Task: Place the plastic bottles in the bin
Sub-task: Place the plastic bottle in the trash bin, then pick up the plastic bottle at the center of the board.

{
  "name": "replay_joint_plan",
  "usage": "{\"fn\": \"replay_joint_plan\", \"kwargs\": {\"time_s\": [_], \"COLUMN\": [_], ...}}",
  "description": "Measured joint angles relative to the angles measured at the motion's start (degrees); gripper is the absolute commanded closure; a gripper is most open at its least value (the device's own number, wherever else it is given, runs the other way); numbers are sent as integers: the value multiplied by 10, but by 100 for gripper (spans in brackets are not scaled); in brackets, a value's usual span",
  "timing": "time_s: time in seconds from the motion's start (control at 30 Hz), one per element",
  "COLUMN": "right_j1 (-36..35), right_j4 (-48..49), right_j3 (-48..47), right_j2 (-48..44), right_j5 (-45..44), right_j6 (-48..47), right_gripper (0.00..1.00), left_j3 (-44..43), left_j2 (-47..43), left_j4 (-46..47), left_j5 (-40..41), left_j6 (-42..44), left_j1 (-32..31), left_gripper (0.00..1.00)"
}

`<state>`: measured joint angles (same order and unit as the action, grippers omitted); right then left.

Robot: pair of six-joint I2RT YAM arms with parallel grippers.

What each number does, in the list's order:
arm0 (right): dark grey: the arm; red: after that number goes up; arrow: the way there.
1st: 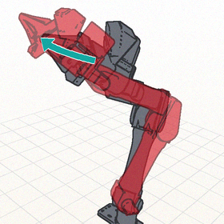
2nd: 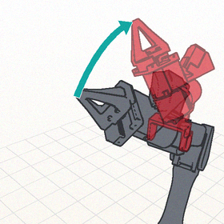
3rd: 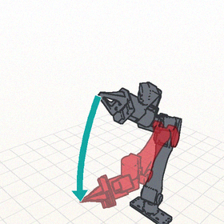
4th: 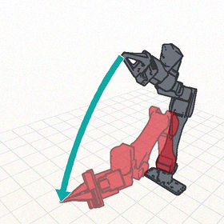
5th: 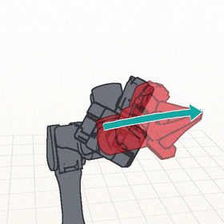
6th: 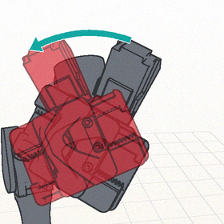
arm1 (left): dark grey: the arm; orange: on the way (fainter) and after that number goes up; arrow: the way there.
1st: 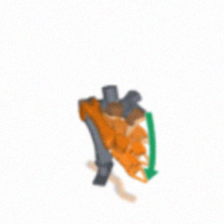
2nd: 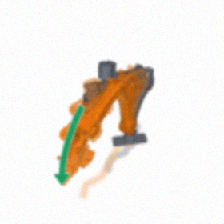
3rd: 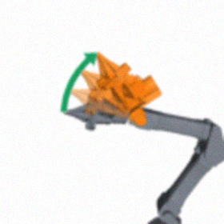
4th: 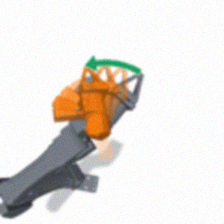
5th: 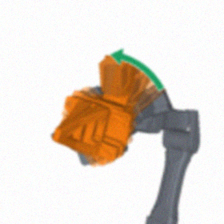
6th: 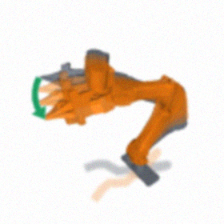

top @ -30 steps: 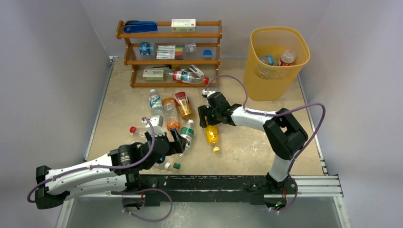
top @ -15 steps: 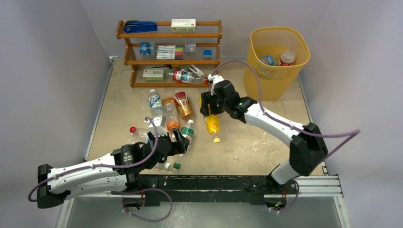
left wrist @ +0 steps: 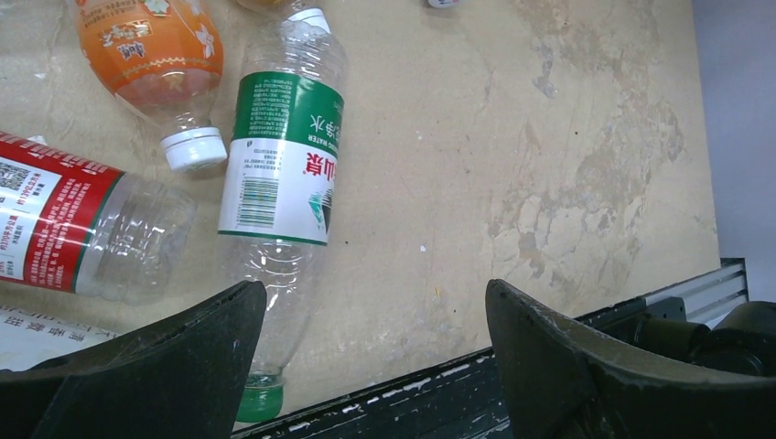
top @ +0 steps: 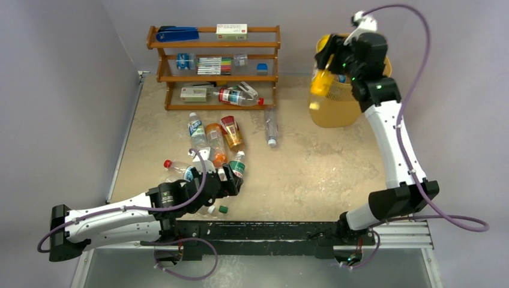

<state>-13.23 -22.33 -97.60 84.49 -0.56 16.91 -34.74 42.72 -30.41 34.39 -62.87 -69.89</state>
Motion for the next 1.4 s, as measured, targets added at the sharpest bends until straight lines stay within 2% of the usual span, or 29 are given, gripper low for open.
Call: {"fn": "replay_joint_plan", "kwargs": {"time_s": [0.33, 0.53, 0.6, 0.73, 0.83, 1.07, 1.3, 1.4], "right_j1": [132, 169, 176, 188, 193, 195, 188, 151], "right_j4": [-36, -52, -54, -64, -83, -89, -66, -45], "right_j3": [-283, -363, -373, -390, -406, -373, -253, -188], "right_j2": [133, 228, 253, 299, 317, 264, 98, 35], "right_j5": [2, 2, 3, 14, 29, 38, 77, 88], "right_j6": [20, 45, 49, 57, 58, 52, 30, 17], "right_gripper": [39, 39, 32, 7, 2, 0, 1, 2], "left_j3": [0, 0, -1, -2, -2, -2, -2, -2], "left_j2": [13, 46, 57, 67, 73, 86, 88, 85], "left_j4": [16, 29, 31, 41, 49, 64, 72, 69], "left_j5": [-12, -16, -19, -25, -29, -39, -41, -35], "left_j6": [1, 9, 10, 11, 11, 11, 11, 10], "left_j1": [0, 0, 0, 0, 0, 0, 0, 0], "left_gripper": [10, 10, 10, 10, 10, 10, 10, 10]}}
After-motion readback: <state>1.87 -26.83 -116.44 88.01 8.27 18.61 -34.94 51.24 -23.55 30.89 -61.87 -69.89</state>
